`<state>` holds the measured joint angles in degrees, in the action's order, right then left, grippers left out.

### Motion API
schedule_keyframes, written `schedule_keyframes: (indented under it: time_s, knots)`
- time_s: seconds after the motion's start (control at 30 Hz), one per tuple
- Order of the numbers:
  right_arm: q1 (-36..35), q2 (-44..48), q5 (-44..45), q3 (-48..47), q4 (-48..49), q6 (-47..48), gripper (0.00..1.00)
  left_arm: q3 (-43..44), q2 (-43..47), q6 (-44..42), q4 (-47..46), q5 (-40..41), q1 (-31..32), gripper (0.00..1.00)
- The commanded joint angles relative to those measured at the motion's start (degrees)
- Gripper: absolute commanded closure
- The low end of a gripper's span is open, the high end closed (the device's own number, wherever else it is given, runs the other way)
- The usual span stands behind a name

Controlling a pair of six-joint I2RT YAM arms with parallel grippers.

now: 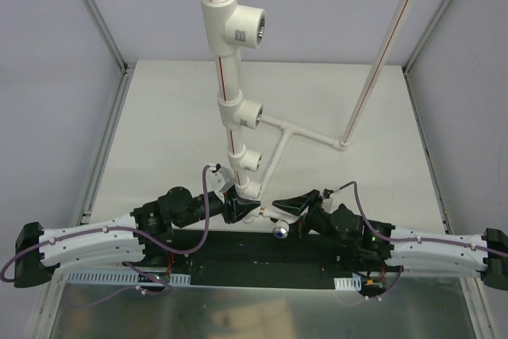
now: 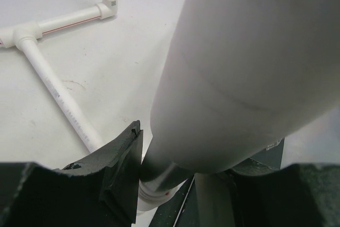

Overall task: Install the water faucets
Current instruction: Install the water faucet onto the adaptor.

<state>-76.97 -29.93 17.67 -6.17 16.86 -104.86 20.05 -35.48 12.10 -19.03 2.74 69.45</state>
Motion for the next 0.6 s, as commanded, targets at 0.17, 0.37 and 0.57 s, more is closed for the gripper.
schedule_keyframes:
  time_s: [0.17, 0.37, 0.57]
  knots:
    - [1.03, 0.58, -0.97, -7.62, 9.33, -2.55, 0.40, 0.86, -2.92, 0.65, 3.74, 6.04, 0.33, 1.00]
    - [1.03, 1.63, -1.76, -5.96, 7.22, -4.38, 0.37, -0.36, -2.84, -2.77, 1.72, 14.73, 0.25, 1.00]
    - [1.12, 2.77, -1.50, -6.75, 2.84, -1.49, 0.36, -2.30, -0.64, -5.59, 0.13, 18.26, -0.54, 1.00]
